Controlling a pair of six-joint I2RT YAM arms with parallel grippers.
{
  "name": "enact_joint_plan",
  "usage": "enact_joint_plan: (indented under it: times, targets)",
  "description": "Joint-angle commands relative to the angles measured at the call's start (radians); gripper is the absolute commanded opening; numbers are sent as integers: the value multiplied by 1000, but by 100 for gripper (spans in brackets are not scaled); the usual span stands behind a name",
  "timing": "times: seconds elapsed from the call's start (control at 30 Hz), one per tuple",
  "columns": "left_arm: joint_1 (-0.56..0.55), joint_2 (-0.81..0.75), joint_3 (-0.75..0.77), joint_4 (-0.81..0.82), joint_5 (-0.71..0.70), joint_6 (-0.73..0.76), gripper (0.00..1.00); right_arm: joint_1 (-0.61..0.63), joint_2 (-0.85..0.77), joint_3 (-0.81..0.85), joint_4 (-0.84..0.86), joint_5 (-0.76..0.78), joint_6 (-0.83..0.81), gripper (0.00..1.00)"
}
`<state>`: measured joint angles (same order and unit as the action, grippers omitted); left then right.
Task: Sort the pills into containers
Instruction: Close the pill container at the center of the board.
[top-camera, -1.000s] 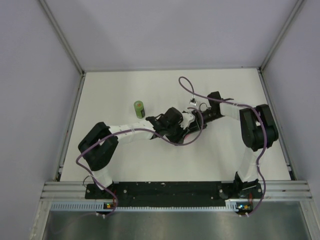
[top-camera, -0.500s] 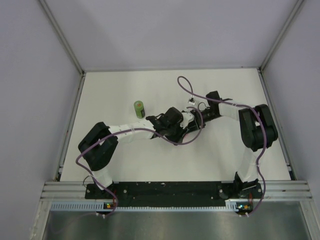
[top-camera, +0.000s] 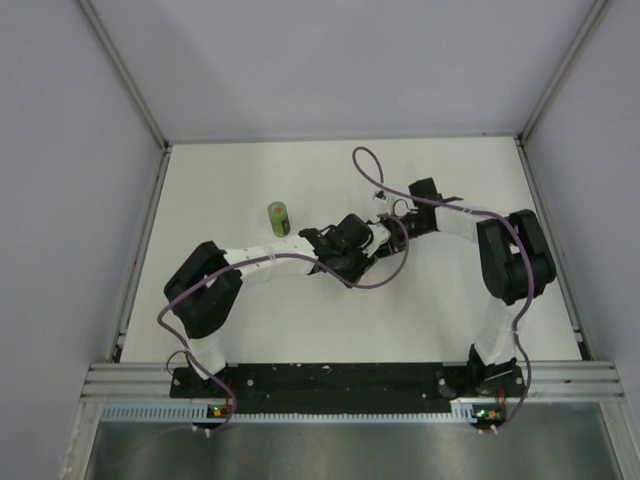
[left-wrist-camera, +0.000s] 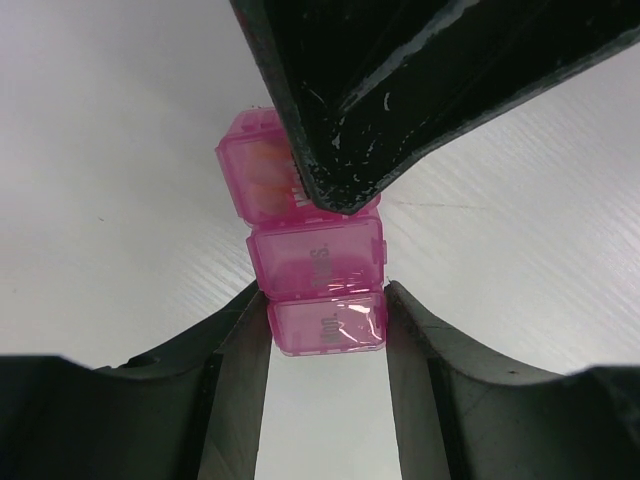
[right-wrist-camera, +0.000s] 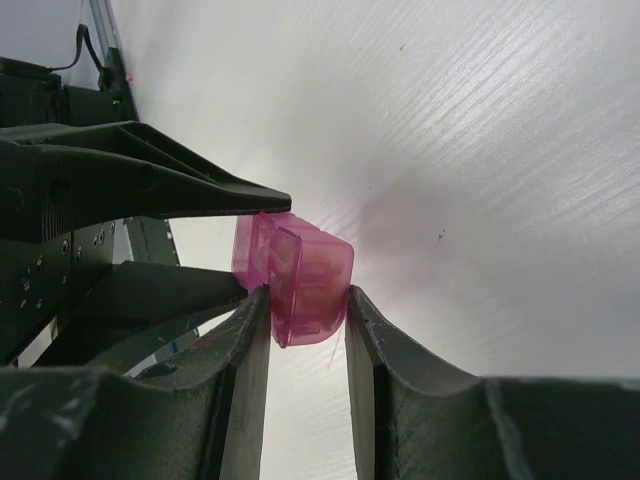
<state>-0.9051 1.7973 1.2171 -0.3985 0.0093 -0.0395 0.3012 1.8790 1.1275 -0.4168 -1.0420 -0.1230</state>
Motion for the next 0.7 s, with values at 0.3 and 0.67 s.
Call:
enact_joint_plan:
  times: [0.3,0.67]
  targets:
    - [-3,2,110,165,-14,12,0,75,-40,2,-5,-136,56,25]
    - [-3,-19,131,145,31,9,0,75,-17,9,-33,-165,33,43]
